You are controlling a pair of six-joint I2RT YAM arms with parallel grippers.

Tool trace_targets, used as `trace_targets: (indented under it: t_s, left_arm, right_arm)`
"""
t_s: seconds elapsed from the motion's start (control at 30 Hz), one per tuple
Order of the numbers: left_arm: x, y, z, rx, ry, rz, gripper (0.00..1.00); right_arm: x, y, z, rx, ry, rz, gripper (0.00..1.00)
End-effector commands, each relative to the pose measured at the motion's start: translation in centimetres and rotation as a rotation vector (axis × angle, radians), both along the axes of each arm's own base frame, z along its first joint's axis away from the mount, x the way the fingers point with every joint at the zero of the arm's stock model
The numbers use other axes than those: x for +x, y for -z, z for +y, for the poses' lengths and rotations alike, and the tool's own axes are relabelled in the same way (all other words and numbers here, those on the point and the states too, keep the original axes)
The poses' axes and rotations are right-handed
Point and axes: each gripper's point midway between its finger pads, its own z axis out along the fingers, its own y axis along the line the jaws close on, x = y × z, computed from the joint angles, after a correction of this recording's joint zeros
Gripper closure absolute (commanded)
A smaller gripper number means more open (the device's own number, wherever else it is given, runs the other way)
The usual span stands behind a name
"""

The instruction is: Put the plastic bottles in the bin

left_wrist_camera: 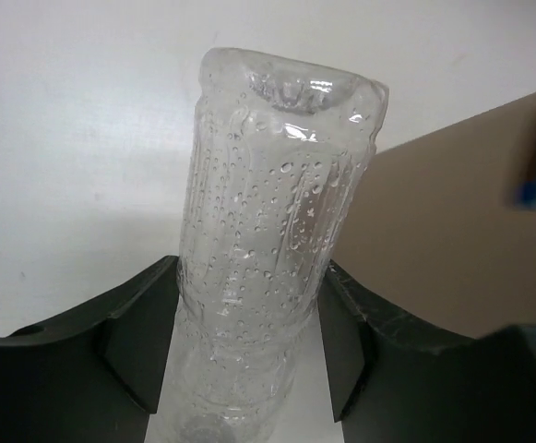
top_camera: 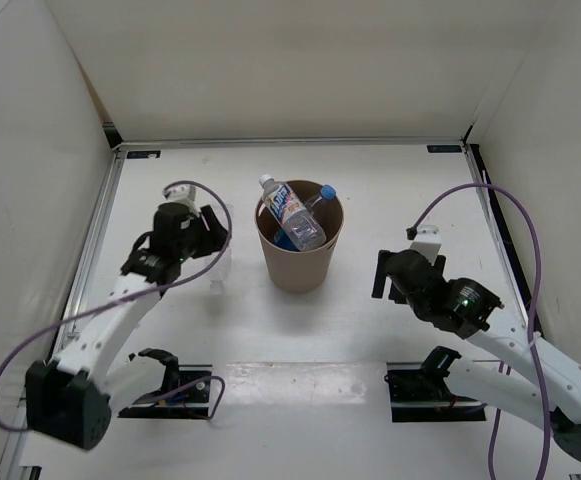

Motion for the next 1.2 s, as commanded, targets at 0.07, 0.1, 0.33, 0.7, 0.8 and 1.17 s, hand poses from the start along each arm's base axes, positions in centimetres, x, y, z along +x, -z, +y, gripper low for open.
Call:
trace_targets:
  t_s: [0.07, 0.1, 0.33, 0.7, 0.8, 1.17]
  left_arm:
    - [-1.2, -13.7, 2.0, -0.042, -0.062, -0.334, 0.39]
    - [-1.2, -14.7, 2.1, -0.053, -0.073, -0.352, 0.41]
    - [-1.0, -26.4, -1.7, -0.183, -0.028, -0.689, 0.42]
    - [0.5, -30.0, -14.3, -0.180, 0.172, -1.030, 0.42]
    - [0.7, -28.4, -15.0, -0.200, 0.167, -1.043, 0.42]
    - [0.1, -23.2, -15.1, -0.191, 0.138, -1.118, 0.32]
  right_arm:
    - [0.6, -0.8, 0.2, 0.025, 0.016, -0.025, 0.10]
    - [0.6, -0.7, 0.2, 0.019, 0.014, -0.020, 0.10]
    - [0.6, -0.6, 0.4, 0.014, 0.004, -0.017, 0.10]
    - [0.5, -0.6, 0.5, 0.017, 0.002, -0.018, 0.10]
    - [0.5, -0.8, 0.5, 0.022, 0.003, -0.023, 0.10]
    - [0.5, -0.7, 0.7, 0.016, -0.009, -0.022, 0.10]
